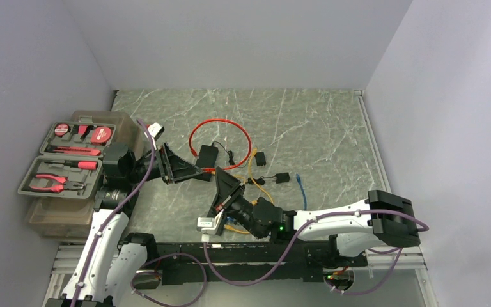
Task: Insert the plug into the switch port
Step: Pick up the connector from the center of the board.
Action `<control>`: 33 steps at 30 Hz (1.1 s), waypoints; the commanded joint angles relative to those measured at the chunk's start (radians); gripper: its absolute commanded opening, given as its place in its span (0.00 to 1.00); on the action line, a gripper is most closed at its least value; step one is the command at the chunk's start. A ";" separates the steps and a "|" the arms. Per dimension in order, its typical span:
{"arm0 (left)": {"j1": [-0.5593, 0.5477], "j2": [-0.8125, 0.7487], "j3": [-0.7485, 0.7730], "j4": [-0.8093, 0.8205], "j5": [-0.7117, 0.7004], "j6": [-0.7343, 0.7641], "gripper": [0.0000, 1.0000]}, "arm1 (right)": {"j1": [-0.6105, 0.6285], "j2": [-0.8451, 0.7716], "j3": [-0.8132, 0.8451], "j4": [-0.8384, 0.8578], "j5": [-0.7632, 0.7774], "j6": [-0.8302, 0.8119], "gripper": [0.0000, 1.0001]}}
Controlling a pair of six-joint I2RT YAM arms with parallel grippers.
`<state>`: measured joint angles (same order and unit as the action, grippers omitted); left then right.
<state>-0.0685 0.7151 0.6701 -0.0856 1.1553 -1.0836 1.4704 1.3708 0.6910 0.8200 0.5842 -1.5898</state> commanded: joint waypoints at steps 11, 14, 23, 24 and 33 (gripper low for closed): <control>0.001 -0.007 0.002 0.049 0.011 -0.018 0.39 | 0.030 -0.003 0.026 0.090 0.030 -0.047 0.00; 0.001 -0.005 0.000 0.051 0.008 -0.020 0.36 | 0.034 -0.003 0.025 0.086 0.029 -0.049 0.00; 0.001 -0.009 0.000 0.052 0.007 -0.022 0.23 | 0.036 0.021 0.018 0.113 0.045 -0.070 0.00; 0.001 -0.009 0.000 0.052 0.007 -0.021 0.21 | 0.035 0.026 0.018 0.119 0.048 -0.075 0.00; 0.001 -0.005 0.004 0.027 0.004 0.017 0.04 | 0.036 0.022 0.010 0.129 0.043 -0.063 0.22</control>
<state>-0.0685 0.7151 0.6678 -0.0711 1.1538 -1.0943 1.5005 1.4063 0.6910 0.8970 0.6224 -1.6604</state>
